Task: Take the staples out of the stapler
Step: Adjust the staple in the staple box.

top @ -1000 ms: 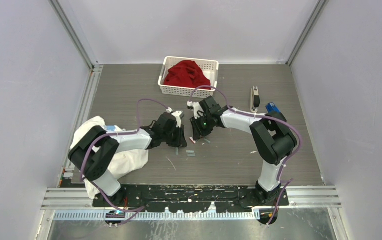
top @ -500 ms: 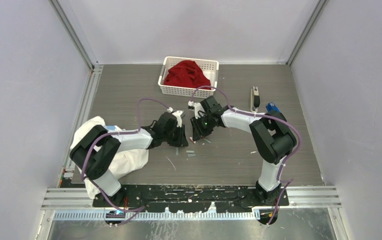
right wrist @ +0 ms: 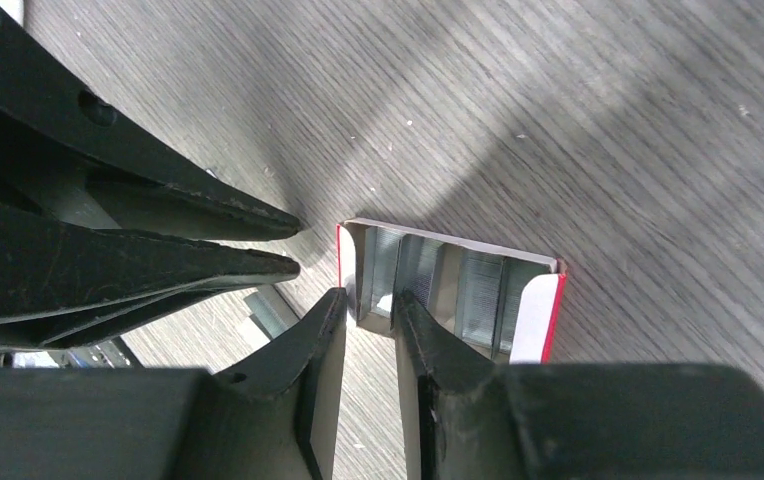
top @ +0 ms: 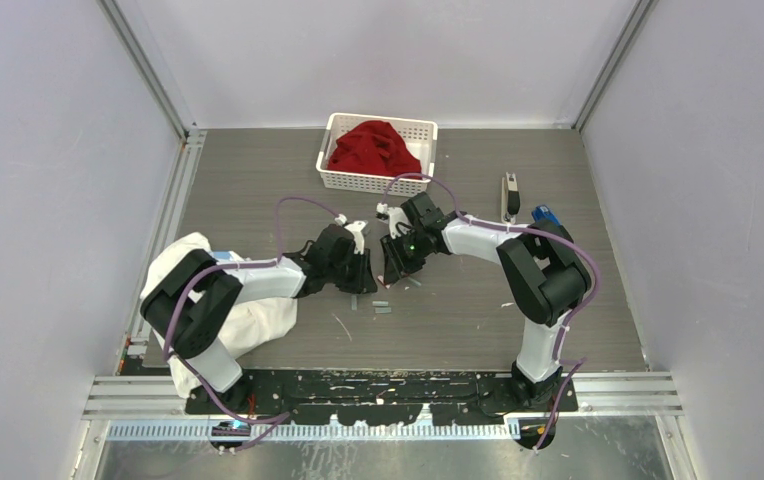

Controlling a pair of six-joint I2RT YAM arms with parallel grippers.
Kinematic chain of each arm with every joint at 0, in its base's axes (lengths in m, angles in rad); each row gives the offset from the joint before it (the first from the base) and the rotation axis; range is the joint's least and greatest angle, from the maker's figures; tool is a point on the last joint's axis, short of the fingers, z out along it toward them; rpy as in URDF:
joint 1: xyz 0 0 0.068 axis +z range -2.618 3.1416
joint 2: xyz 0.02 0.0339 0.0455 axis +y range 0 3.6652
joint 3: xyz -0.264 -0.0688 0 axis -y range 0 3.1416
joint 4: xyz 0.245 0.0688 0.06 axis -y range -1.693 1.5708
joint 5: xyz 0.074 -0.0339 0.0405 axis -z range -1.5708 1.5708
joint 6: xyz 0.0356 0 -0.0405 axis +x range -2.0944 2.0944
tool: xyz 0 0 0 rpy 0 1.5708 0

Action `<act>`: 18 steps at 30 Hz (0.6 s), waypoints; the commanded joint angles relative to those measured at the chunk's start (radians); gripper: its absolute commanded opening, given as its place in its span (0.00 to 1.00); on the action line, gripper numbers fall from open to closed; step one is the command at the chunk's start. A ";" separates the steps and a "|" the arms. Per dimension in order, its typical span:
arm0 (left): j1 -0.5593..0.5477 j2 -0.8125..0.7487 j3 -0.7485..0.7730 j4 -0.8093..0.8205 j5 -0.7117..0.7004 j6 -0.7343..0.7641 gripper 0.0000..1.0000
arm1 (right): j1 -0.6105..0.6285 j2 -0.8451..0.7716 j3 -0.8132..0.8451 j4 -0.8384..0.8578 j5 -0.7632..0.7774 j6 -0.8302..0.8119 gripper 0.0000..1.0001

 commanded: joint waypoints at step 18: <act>-0.002 0.038 0.009 -0.010 -0.003 0.004 0.17 | -0.010 0.012 0.022 0.045 -0.090 0.042 0.32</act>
